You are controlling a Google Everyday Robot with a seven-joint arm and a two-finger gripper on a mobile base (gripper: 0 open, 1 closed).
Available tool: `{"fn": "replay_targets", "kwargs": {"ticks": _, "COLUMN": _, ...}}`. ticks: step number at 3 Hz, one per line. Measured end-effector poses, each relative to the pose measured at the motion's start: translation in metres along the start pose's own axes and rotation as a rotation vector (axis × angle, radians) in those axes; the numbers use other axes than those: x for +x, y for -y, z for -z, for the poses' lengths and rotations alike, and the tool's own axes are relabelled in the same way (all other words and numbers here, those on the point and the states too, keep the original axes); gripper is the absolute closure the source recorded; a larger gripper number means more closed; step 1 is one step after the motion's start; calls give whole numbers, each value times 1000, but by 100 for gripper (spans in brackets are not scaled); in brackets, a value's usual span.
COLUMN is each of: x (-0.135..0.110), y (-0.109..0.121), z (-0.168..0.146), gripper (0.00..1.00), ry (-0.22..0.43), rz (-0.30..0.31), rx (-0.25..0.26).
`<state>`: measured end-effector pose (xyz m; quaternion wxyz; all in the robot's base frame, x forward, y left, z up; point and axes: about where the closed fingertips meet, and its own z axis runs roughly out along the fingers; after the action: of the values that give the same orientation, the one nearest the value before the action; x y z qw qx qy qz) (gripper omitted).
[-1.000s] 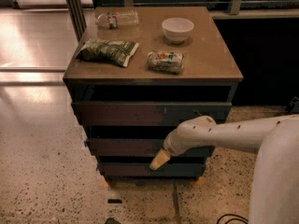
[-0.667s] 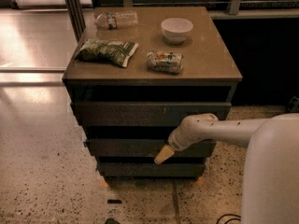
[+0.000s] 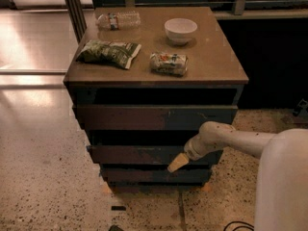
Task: Open middle drawer
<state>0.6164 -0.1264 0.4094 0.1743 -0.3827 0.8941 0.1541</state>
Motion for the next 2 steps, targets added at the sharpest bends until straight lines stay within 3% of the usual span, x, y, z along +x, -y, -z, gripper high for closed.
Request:
{"fn": "replay_targets", "kwargs": {"ticks": 1, "x": -2, "y": -1, "z": 4, "gripper": 0, "ry": 0, "rz": 0, "rx": 0}}
{"fn": "replay_targets", "kwargs": {"ticks": 2, "x": 8, "y": -19, "z": 10, "gripper": 0, "ry": -3, "rz": -10, "rx": -49}}
